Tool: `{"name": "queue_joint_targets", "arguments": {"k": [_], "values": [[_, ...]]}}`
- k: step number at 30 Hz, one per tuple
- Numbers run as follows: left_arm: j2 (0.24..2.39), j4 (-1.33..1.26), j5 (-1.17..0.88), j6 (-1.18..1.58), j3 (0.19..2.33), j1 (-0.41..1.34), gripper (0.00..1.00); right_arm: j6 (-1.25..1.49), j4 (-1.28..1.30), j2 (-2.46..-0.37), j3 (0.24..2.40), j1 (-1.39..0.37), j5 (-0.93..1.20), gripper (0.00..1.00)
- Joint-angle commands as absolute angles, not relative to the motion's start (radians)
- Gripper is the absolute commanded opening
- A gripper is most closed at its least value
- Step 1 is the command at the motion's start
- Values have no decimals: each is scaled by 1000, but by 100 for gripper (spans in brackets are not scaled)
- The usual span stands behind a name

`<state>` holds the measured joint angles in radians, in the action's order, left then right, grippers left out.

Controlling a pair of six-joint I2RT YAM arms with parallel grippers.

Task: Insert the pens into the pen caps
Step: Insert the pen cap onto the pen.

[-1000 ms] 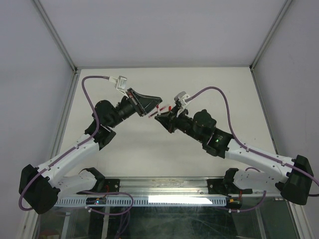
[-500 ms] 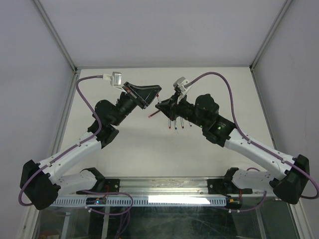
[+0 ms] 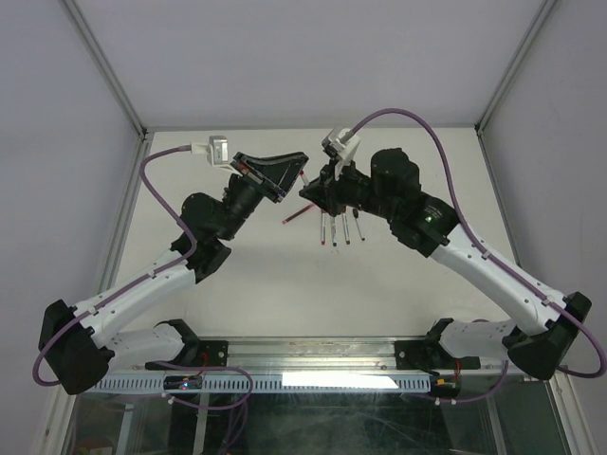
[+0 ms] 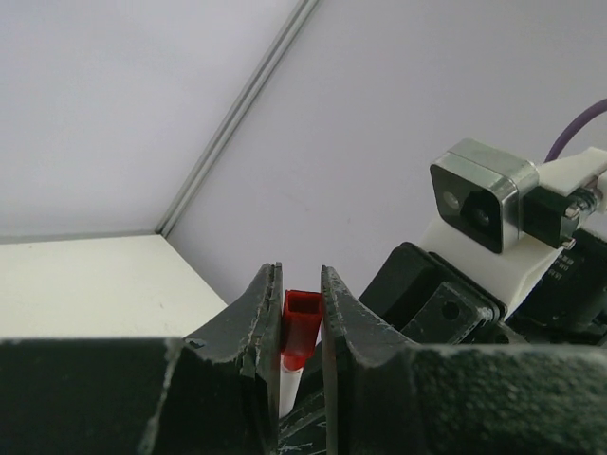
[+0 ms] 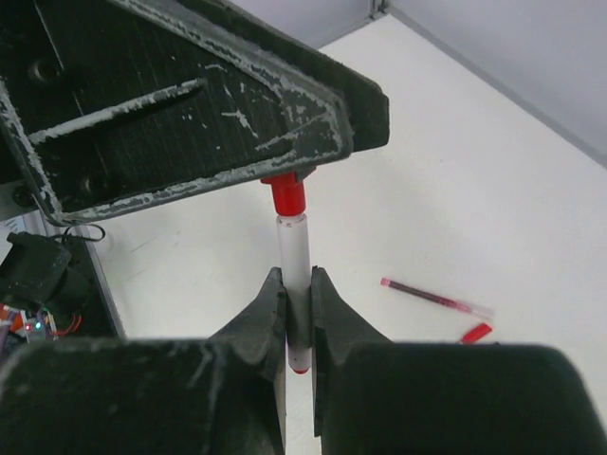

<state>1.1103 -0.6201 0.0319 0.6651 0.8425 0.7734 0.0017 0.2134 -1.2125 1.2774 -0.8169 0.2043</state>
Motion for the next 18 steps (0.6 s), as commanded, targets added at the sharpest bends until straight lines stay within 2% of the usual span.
{"name": "queue_joint_targets", "arguments": {"k": [1,9,18], "values": [[1189,-166,-376,671,752,957,0,-22,-439,-1218,1551,-755,34,0],[1178,-56,-378,602,764,957,0,-69,-360,-1207,1591,-755,36,0],[1155,-158,-373,674,758,958,0,-28,-379,-1169,1514,-755,19,0]]}}
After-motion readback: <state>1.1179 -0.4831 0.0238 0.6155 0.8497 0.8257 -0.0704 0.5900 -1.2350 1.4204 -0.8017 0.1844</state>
